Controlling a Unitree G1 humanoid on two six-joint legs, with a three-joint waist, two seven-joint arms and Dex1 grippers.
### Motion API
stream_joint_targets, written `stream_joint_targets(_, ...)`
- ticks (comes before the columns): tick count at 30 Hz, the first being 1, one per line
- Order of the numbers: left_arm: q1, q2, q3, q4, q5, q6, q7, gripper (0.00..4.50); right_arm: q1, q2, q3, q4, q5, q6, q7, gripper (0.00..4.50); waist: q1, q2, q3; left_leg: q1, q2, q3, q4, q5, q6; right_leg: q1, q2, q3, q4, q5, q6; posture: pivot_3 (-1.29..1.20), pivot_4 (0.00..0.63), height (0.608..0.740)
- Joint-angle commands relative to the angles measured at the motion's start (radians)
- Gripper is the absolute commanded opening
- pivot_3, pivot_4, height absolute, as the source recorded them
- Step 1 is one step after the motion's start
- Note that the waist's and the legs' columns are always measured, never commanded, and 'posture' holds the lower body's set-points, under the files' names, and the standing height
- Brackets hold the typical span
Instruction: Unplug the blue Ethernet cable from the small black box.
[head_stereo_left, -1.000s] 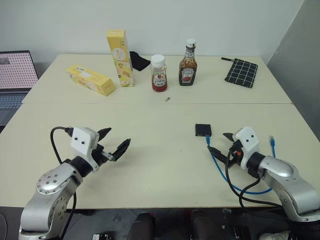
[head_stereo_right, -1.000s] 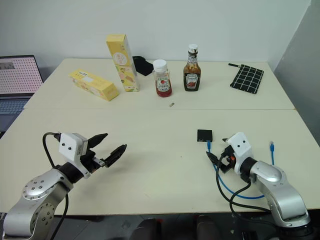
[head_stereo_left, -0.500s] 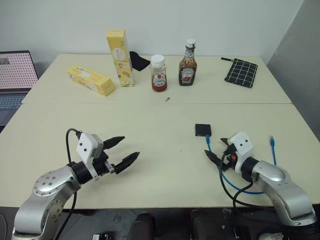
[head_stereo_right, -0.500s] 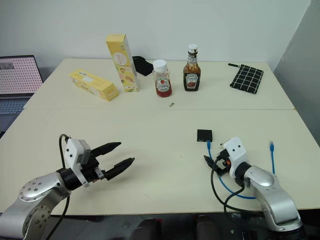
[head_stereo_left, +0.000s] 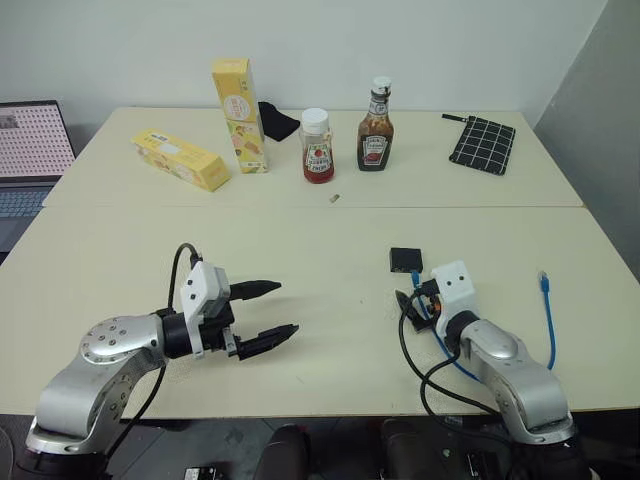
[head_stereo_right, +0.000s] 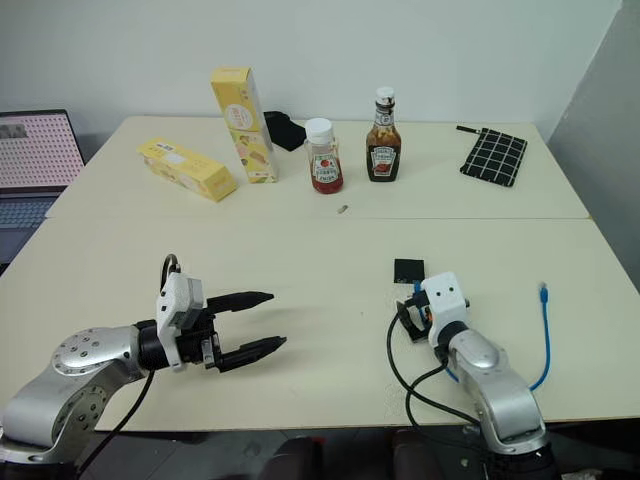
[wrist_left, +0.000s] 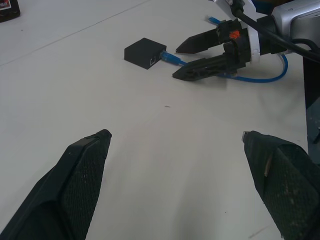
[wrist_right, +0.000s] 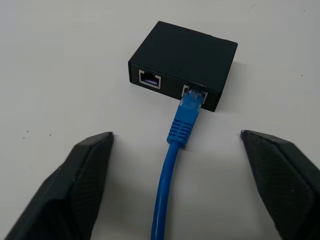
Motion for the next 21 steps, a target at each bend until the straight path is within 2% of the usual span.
stream_joint_targets(1,-0.006,-0.003,0.0,0.006,0.006,-0.03,-0.013,4.5,-0.01,0.0,-0.012,-0.016,-0.033,0.053,-0.033,3.23,0.001,0.0,0.0,0.0,0.0,0.0,0.0,0.0,0.0,0.0,0.0,0.0,0.0,0.0,0.0,0.0,0.15,0.74)
stream_joint_targets(3,0.002,-0.005,-0.002,0.019,0.013,-0.044,-0.021,4.5,-0.019,-0.004,-0.006,-0.013,-0.042,0.06,-0.034,2.67,0.002,0.0,0.0,0.0,0.0,0.0,0.0,0.0,0.0,0.0,0.0,0.0,0.0,0.0,0.0,0.0,0.15,0.74)
stream_joint_targets(4,0.009,-0.009,-0.002,0.028,0.018,-0.055,-0.024,4.5,-0.024,-0.009,-0.002,-0.006,-0.051,0.063,-0.036,2.63,0.002,0.0,0.0,0.0,0.0,0.0,0.0,0.0,0.0,0.0,0.0,0.0,0.0,0.0,0.0,0.0,0.15,0.74)
stream_joint_targets(5,0.015,-0.012,-0.002,0.037,0.021,-0.064,-0.027,4.5,-0.028,-0.013,0.0,0.0,-0.058,0.065,-0.036,2.21,0.002,0.0,0.0,0.0,0.0,0.0,0.0,0.0,0.0,0.0,0.0,-0.001,0.0,0.0,0.0,0.0,0.15,0.74)
stream_joint_targets(6,0.019,-0.015,-0.001,0.044,0.022,-0.072,-0.028,4.5,-0.031,-0.017,0.0,0.005,-0.063,0.065,-0.037,2.14,0.001,0.0,0.0,0.0,0.0,0.0,0.0,0.0,0.0,0.0,0.0,0.0,0.0,0.0,0.0,0.0,0.15,0.74)
stream_joint_targets(8,0.025,-0.019,0.001,0.058,0.026,-0.085,-0.03,4.5,-0.036,-0.026,-0.002,0.015,-0.073,0.051,-0.037,1.66,0.002,0.0,0.0,0.0,0.0,0.0,0.0,0.0,0.0,0.0,0.0,-0.001,0.0,0.0,0.0,0.0,0.15,0.74)
stream_joint_targets(13,0.022,-0.035,0.009,0.089,0.003,-0.067,-0.022,4.5,-0.029,-0.07,0.006,0.059,-0.094,-0.073,0.006,0.41,0.003,0.0,0.0,0.0,0.0,0.0,0.0,0.0,0.0,0.001,-0.001,-0.001,0.0,0.0,0.0,0.0,0.15,0.74)
stream_joint_targets(15,0.021,-0.037,0.015,0.102,-0.008,-0.05,-0.021,4.5,-0.033,-0.108,0.007,0.078,-0.083,-0.136,0.065,0.11,0.001,0.0,0.0,0.0,0.0,0.001,0.0,0.0,0.0,0.001,-0.001,-0.001,0.0,0.0,0.0,0.0,0.15,0.74)
stream_joint_targets(18,0.011,-0.045,0.033,0.099,-0.054,-0.002,-0.007,4.5,-0.046,-0.164,0.024,0.093,-0.083,-0.23,0.144,0.1,0.0,0.0,0.0,0.0,0.0,0.001,0.0,0.0,0.0,0.0,-0.001,-0.001,0.0,0.0,0.0,0.0,0.15,0.74)
stream_joint_targets(21,-0.014,-0.056,0.059,0.094,-0.135,0.083,0.023,4.5,-0.08,-0.246,0.079,0.113,-0.107,-0.413,0.271,0.09,0.0,0.0,0.0,0.0,0.0,0.001,0.0,0.0,0.0,0.0,-0.001,-0.001,0.0,0.0,0.0,0.0,0.15,0.74)
